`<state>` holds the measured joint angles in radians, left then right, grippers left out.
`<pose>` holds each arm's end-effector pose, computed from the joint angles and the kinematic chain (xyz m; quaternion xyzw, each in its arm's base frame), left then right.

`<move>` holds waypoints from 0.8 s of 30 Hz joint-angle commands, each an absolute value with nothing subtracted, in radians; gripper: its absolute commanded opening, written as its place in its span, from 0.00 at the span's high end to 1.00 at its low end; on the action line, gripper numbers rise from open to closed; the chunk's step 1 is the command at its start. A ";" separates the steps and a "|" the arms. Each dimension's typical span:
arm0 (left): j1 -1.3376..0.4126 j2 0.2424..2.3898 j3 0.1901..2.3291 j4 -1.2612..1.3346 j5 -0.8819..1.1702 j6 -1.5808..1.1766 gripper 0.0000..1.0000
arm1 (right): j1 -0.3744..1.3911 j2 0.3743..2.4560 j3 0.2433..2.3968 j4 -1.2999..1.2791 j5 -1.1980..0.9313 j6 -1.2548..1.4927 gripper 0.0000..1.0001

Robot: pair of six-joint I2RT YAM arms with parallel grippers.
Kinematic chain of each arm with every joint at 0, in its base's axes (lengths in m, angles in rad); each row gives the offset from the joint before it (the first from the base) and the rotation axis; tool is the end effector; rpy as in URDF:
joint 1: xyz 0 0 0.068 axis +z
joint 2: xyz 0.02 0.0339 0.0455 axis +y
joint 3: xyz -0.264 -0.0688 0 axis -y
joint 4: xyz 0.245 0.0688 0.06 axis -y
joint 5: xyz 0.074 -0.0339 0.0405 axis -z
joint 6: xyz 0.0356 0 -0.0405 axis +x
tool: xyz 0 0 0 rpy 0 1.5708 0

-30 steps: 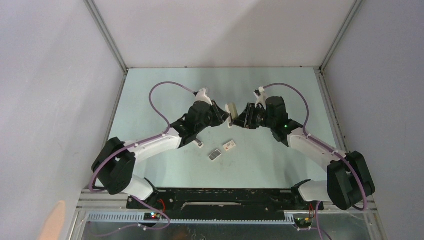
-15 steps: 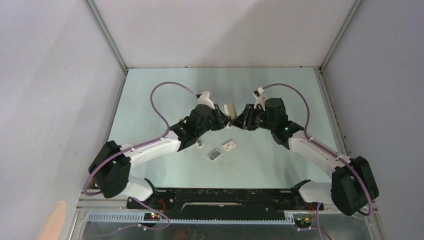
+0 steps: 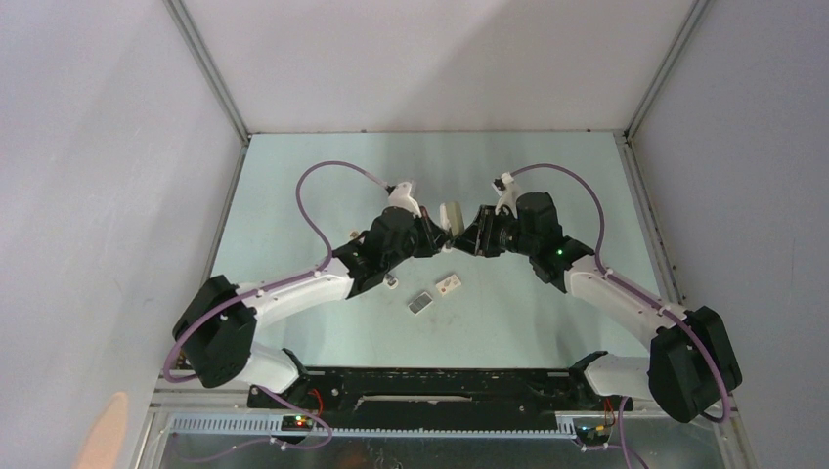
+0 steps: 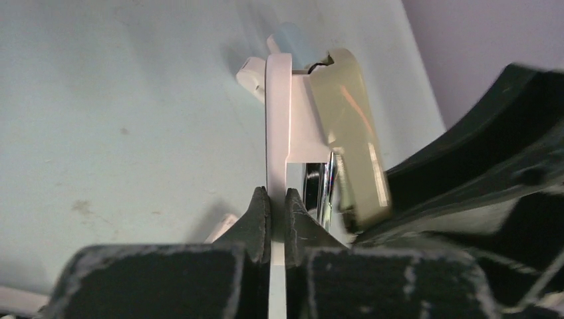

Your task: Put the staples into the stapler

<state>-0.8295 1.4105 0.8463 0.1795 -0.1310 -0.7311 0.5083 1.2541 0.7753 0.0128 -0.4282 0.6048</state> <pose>0.2183 -0.2316 0.2528 0.0042 0.8283 -0.3538 0.4345 0.2356 0.1482 0.2569 -0.0712 0.8362 0.4244 0.3398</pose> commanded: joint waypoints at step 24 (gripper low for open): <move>-1.045 1.238 0.631 0.204 -0.353 0.185 1.00 | 0.191 1.053 1.124 -0.498 -0.693 0.335 1.00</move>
<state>-1.0042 1.2369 0.6720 0.3058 -0.2569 -0.0273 0.2657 1.0813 1.0370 -0.5125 -0.6846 0.3790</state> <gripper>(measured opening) 0.028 0.328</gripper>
